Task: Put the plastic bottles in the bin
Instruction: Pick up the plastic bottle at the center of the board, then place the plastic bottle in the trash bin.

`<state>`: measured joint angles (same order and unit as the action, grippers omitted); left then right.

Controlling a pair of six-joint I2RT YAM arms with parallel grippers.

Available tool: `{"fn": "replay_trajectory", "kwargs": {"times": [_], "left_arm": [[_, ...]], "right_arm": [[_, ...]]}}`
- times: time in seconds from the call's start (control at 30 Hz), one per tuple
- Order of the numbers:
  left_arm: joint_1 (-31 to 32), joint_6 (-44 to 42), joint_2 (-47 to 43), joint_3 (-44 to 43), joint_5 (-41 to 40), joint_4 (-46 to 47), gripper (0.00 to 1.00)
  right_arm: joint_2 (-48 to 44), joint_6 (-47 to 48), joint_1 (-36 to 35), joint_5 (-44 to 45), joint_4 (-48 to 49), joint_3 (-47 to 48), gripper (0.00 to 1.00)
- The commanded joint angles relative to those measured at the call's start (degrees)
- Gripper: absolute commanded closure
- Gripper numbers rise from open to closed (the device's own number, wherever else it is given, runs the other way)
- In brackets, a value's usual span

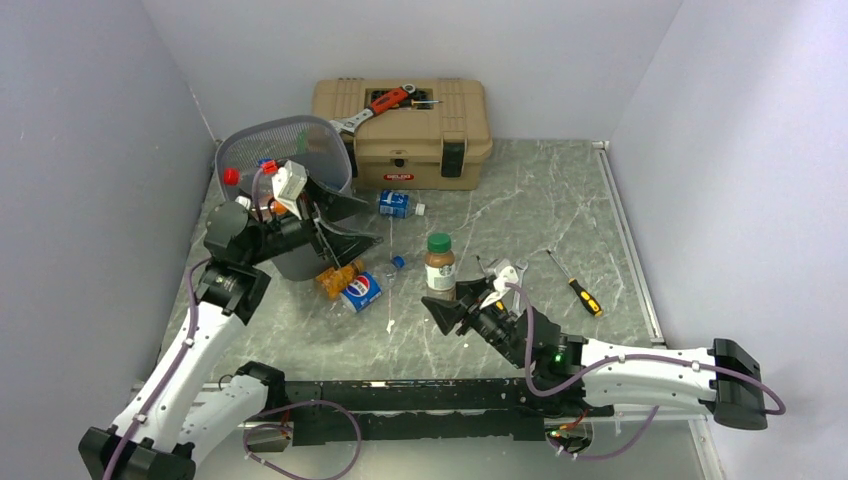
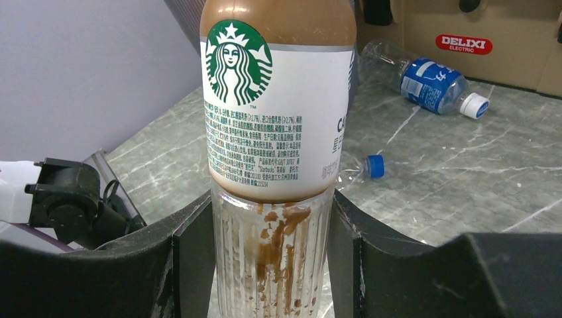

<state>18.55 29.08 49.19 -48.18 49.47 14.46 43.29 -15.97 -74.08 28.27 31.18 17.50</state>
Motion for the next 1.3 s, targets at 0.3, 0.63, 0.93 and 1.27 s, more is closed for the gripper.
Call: {"fn": "replay_trajectory", "kwargs": {"times": [0.3,0.63,0.93,1.27], "left_arm": [[12.59,-12.86,4.99,-12.96,-19.62,-22.96,0.05],[31.74,-6.52,12.07,-16.09,-32.44,-19.26,0.01],[35.77,-5.76,16.72,-19.22,-40.63,-22.82,0.07],[35.82,-1.58,16.48,-17.81,-35.76,-16.92,0.35]], "right_arm": [[-7.54,-0.30,-0.01,3.77,-3.40,0.20,1.00],[-5.64,2.40,-0.01,-8.75,4.74,-0.42,1.00],[-4.37,2.76,-0.05,-12.12,8.81,-1.48,1.00],[-4.68,2.96,-0.01,-11.10,9.58,-3.21,1.00]]}}
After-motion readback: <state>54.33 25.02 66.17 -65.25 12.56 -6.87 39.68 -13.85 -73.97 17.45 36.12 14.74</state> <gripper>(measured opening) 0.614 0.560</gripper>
